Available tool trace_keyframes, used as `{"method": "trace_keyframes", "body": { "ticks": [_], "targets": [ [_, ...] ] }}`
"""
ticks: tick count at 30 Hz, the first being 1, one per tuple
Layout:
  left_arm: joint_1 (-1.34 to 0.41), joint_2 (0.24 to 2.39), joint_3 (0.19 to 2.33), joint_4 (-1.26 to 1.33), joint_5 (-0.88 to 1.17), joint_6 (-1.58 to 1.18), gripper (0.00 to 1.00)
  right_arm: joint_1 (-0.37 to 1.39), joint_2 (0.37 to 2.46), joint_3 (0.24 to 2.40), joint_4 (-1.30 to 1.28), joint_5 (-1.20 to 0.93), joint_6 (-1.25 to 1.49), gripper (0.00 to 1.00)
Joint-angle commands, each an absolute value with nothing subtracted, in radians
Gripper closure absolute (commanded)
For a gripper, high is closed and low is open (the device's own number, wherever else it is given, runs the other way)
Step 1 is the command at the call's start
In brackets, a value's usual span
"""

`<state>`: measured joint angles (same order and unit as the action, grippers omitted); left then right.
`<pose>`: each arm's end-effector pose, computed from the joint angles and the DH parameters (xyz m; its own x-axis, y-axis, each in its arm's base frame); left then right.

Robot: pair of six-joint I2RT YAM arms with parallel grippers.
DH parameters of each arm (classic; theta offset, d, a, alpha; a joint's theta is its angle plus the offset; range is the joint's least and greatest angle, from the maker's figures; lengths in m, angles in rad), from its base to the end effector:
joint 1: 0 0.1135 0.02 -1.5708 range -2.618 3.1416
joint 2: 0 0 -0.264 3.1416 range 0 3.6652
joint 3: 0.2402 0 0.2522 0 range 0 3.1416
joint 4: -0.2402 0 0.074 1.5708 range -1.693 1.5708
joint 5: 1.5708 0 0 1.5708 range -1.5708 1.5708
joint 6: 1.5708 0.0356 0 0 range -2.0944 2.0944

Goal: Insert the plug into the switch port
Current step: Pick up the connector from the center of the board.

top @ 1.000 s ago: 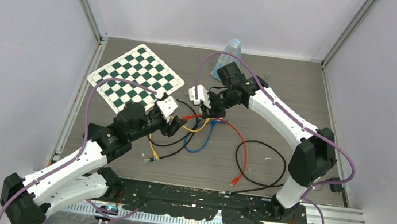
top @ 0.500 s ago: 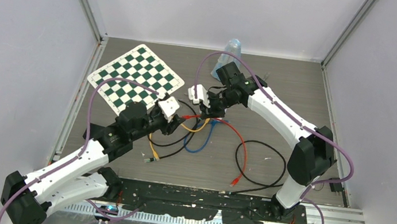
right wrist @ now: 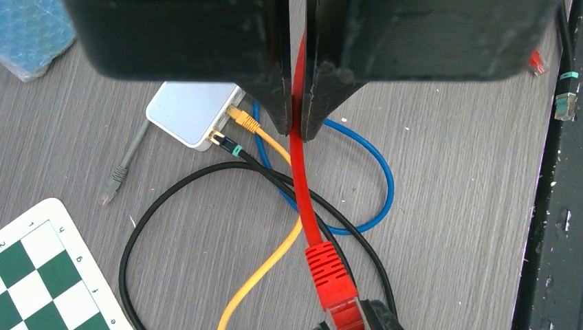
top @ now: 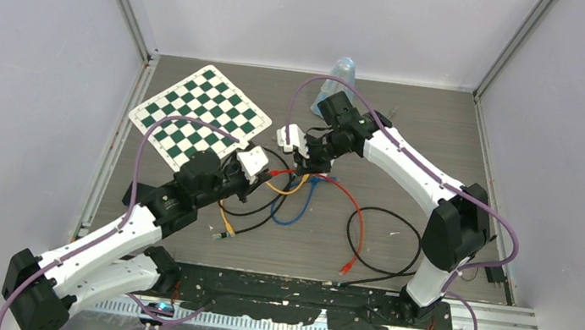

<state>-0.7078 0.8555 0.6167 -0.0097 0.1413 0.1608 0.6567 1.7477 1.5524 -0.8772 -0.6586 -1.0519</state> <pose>0.1525 -0.1371 0.2863 -0.0648 0.2641 -0.9623 0.7677 0.6293 0.1210 0.2775 0.2414 0.2950 0.2754 -0.6548 -0.7038 -0.9585 -0.2436 -0.1484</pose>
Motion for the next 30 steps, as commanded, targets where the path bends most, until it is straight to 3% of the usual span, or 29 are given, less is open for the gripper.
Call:
{"method": "trace_keyframes", "body": {
  "ticks": [1, 10, 15, 18, 23, 30],
  "targets": [
    [-0.706, 0.863, 0.659, -0.048, 0.109, 0.144, 1.0, 0.663, 1.736, 1.59, -0.873, -0.691, -1.051, 0.91],
    [-0.706, 0.826, 0.733, -0.157, -0.076, -0.142, 1.0, 0.652, 1.589, 1.516, -0.759, -0.456, -1.034, 0.59],
    [-0.704, 0.825, 0.822, -0.26, -0.155, -0.251, 1.0, 0.631, 1.368, 1.364, -0.523, -0.34, -0.961, 0.55],
    [-0.701, 0.818, 0.881, -0.317, -0.199, -0.337, 1.0, 0.63, 1.202, 1.164, -0.316, -0.317, -0.949, 0.53],
    [-0.668, 0.79, 0.966, -0.386, -0.184, -0.522, 1.0, 0.632, 1.017, 0.9, 0.109, -0.279, -0.923, 0.35],
    [-0.657, 0.754, 1.018, -0.46, -0.226, -0.799, 1.0, 0.632, 0.932, 0.844, 0.161, -0.367, -0.939, 0.31]
  ]
}}
